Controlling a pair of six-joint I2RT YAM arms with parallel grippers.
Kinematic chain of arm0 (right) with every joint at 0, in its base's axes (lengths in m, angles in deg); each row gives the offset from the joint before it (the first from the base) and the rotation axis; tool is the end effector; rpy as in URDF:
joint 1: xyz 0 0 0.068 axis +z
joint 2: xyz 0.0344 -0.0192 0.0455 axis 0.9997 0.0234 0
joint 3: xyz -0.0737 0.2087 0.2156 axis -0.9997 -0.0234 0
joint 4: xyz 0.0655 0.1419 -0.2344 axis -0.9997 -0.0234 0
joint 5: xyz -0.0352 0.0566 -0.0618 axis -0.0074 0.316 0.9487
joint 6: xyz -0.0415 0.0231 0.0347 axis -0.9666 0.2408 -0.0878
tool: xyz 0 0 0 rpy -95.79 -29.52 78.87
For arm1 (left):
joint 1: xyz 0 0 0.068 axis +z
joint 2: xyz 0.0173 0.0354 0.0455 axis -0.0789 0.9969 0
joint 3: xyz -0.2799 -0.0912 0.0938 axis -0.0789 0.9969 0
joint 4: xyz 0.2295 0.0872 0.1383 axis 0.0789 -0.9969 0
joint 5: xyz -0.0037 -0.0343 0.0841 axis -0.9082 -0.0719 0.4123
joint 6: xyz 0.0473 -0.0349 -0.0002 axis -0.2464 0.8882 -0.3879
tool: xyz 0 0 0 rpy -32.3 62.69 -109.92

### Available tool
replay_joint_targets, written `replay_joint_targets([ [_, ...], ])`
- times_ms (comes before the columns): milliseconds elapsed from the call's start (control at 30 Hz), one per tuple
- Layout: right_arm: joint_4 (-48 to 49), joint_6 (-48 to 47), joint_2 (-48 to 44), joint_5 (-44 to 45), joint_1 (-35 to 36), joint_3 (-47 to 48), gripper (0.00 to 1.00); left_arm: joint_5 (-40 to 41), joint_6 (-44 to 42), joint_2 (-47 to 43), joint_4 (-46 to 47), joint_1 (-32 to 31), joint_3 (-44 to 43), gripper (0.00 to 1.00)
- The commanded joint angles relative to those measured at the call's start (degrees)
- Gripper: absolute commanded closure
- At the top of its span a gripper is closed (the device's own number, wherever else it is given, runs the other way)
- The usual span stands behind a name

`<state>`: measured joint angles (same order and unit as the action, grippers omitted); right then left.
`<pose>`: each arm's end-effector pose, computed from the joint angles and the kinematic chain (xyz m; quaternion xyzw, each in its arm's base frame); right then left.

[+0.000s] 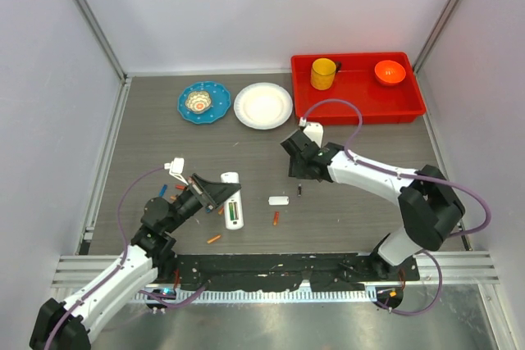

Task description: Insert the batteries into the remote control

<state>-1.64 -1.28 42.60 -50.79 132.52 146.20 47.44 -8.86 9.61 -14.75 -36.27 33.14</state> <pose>0.2488 0.2161 0.2356 0.0315 0.9464 0.0316 0.3198 0.1072 -0.0812 0.2116 -0.1044 0.6492 -0.6417 0.3947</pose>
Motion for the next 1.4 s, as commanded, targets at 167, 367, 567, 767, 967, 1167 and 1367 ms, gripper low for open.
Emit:
replay_joint_targets([
  [167, 1.9, 3.0, 5.5, -5.8, -0.1, -2.1, 0.52, -0.5, -0.4, 1.5, 5.0, 0.2, 4.0, 1.00],
  [367, 1.9, 2.8, 6.9, -6.4, -0.3, -1.8, 0.53, -0.3, -0.4, 1.4, 5.3, 0.3, 4.1, 1.00],
  [567, 2.0, 3.1, 8.3, -7.0, -0.8, -2.2, 0.54, -0.4, -0.3, 1.3, 5.2, 0.3, 4.3, 1.00],
  [767, 2.0, 3.0, 9.4, -6.9, -1.6, -2.5, 0.56, -0.4, -0.3, 1.2, 5.1, 0.2, 4.3, 0.99],
  [967, 2.4, 3.0, 10.1, -7.2, -1.8, -2.8, 0.58, -0.2, -0.4, 1.5, 5.3, 0.2, 4.4, 1.00],
  [1167, 2.6, 2.6, 10.7, -8.1, -2.0, -3.1, 0.61, -0.4, -0.4, 1.3, 5.3, 0.3, 4.6, 0.99],
  [1367, 3.2, 2.4, 10.8, -9.4, -2.0, -4.0, 0.69, -0.3, -0.4, 1.3, 5.3, 0.2, 4.6, 1.00],
])
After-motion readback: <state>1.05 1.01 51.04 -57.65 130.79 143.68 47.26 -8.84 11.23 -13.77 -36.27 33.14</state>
